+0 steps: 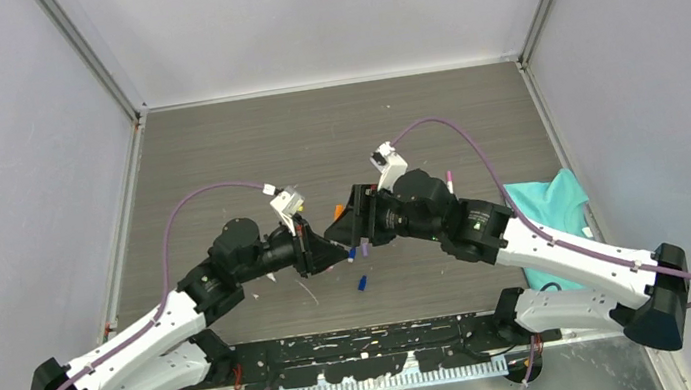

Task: Insert the pens into the pen caps
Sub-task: Insert the pen cap onto the pen, then press the pen cap onto the pen.

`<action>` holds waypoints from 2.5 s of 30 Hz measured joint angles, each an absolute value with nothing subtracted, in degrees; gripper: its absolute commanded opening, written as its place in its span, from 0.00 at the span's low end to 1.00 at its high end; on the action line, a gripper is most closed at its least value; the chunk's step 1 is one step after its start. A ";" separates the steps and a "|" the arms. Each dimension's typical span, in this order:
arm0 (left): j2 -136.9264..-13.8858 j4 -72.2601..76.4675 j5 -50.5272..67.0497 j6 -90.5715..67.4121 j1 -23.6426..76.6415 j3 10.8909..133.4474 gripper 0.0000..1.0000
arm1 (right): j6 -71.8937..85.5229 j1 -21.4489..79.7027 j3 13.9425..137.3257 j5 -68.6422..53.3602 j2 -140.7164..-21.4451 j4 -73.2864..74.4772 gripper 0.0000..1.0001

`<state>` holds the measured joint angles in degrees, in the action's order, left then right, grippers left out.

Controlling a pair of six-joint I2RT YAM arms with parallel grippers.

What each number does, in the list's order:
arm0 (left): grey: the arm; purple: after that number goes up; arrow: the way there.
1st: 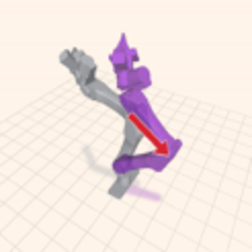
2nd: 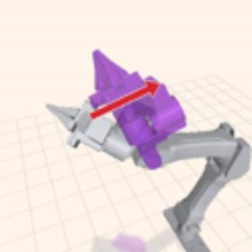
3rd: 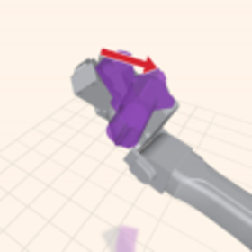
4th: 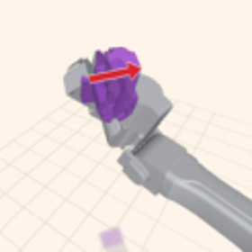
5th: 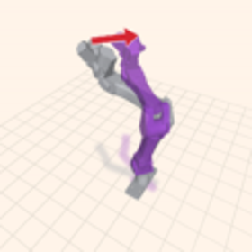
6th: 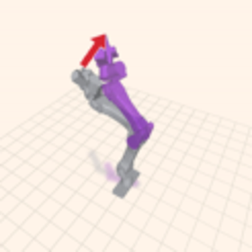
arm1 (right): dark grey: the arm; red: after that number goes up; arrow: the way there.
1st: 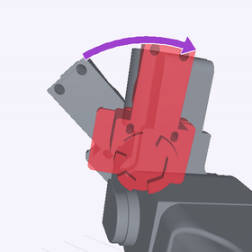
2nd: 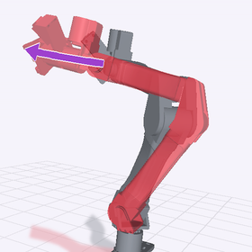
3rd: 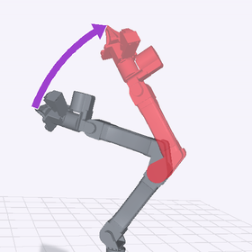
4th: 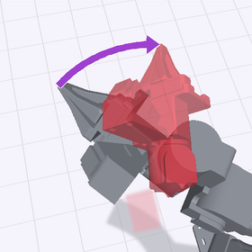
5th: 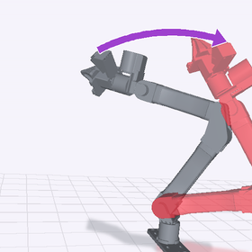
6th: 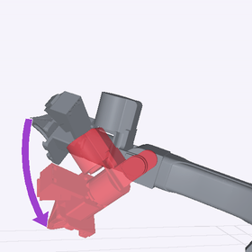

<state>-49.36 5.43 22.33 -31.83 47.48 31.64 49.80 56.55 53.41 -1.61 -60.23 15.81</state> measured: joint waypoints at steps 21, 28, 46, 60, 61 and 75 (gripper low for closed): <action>-44.97 7.94 26.83 -29.26 47.48 26.11 0.00 | 42.48 44.53 58.67 -15.94 -61.65 18.57 0.62; -44.88 7.97 27.94 -29.23 47.48 26.06 0.00 | 41.78 44.56 58.65 -21.52 -63.11 17.96 0.48; -44.88 7.99 28.97 -29.32 47.46 26.06 0.00 | 40.99 44.56 58.59 -26.20 -65.01 16.71 0.31; -45.06 7.97 29.85 -29.65 47.46 26.06 0.00 | 40.40 44.66 58.06 -27.62 -65.67 16.21 0.03; -45.10 7.94 29.85 -29.67 47.46 26.06 0.00 | 40.40 44.69 57.98 -27.64 -65.65 16.03 0.01; -47.55 -2.26 25.43 -25.69 47.48 28.40 0.00 | 40.71 46.54 58.76 -22.74 -70.28 19.51 0.01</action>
